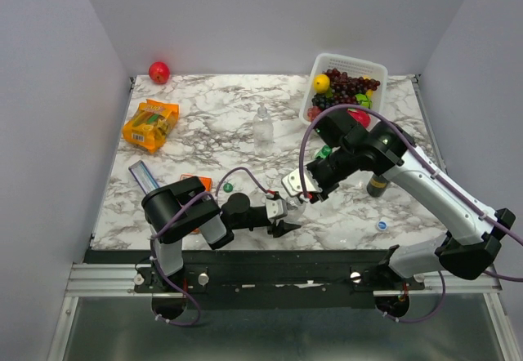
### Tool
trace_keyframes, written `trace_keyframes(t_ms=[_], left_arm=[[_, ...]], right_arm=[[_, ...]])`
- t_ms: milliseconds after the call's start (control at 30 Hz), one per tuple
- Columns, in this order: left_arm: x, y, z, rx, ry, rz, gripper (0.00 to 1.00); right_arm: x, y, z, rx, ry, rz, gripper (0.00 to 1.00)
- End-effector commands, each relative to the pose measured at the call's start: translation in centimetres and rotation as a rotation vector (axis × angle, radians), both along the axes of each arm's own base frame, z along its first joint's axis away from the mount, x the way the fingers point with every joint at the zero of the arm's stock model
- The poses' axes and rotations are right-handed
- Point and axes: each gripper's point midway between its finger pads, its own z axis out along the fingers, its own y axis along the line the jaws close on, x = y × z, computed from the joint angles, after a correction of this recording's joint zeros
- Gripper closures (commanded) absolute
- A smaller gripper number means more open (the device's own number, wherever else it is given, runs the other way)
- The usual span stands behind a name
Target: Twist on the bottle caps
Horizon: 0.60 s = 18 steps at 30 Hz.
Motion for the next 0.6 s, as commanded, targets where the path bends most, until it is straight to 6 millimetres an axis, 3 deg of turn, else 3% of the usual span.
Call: trace_keyframes(t_ms=[0, 367, 567], left_arm=[[0.2, -0.2, 5.5, -0.206, -0.120, 0.011, 1.00], [0.6, 0.1, 5.1, -0.191, -0.110, 0.013, 1.00], [0.4, 0.0, 5.0, -0.187, -0.120, -0.001, 1.00]], right_arm=[[-2.5, -3.0, -2.9, -0.183, 0.111, 0.024, 0.76], [-1.9, -3.5, -5.6, -0.268, 0.125, 0.017, 0.76], [-0.8, -2.9, -5.7, -0.241, 0.091, -0.024, 0.75]])
